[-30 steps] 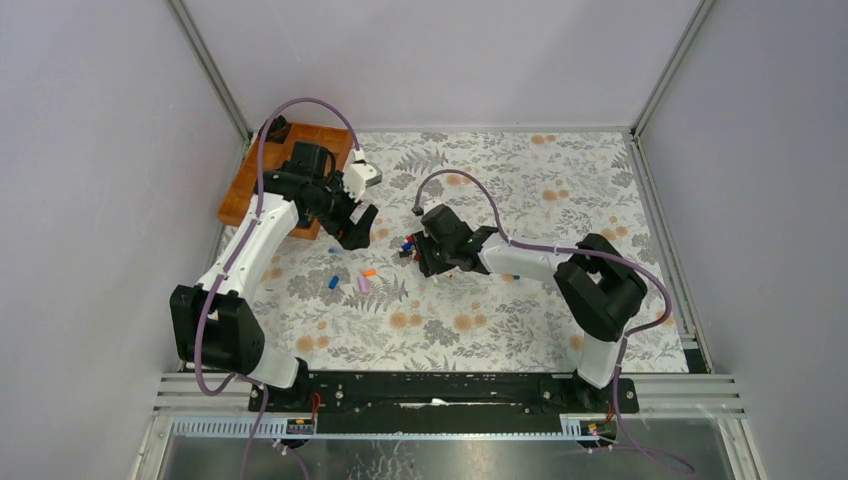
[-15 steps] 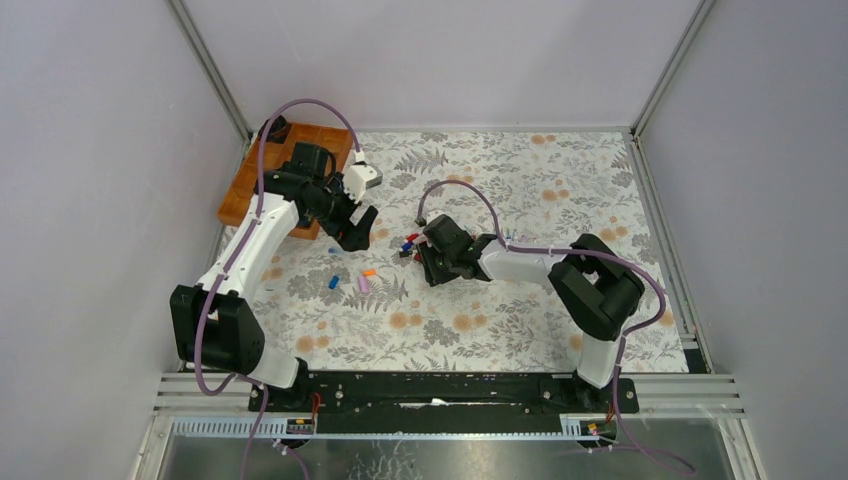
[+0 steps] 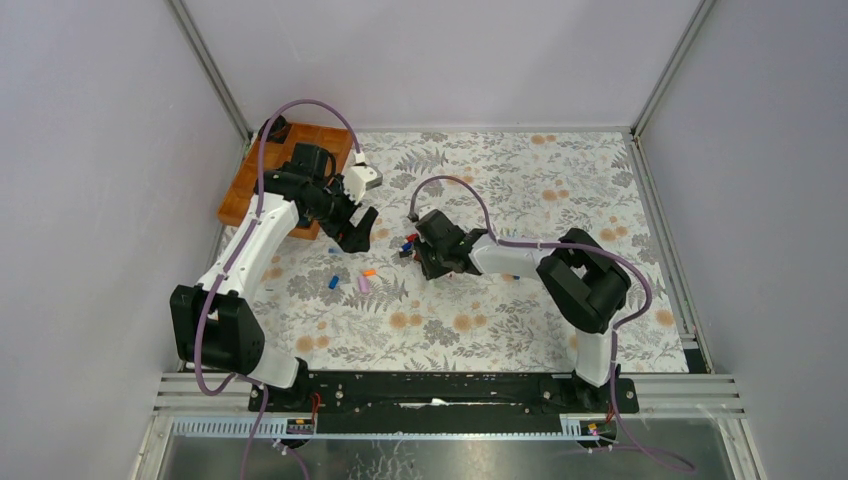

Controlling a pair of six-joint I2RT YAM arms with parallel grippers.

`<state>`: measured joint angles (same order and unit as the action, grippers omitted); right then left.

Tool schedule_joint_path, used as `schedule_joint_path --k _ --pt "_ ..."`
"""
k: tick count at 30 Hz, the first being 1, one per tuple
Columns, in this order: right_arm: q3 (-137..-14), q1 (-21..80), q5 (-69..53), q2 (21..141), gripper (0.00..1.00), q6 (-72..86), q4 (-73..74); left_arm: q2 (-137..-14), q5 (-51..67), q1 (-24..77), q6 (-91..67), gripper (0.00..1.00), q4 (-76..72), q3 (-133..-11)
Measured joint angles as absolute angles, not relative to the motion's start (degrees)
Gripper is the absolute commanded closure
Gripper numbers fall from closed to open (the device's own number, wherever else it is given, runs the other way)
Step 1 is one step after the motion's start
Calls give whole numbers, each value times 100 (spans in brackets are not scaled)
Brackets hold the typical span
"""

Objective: Open the pen caps

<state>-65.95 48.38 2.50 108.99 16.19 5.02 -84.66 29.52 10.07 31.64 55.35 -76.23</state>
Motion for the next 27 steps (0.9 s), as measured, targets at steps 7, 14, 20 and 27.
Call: schedule_joint_path --k 7,14,20,27 --pt "-6855 4845 368 11124 94 1487 504 -8466 2965 1007 3166 1 5625 -7679" --pt "-6617 4849 329 10940 100 1505 370 -8466 3116 1007 3262 2 5638 -7677" --pt "-6337 4860 -143 10267 100 1612 471 -8300 3575 1007 3741 2 5660 -7279" --pt "-6324 4864 -1852 9358 100 1787 395 -8088 4182 1138 4711 1 5887 -6851"
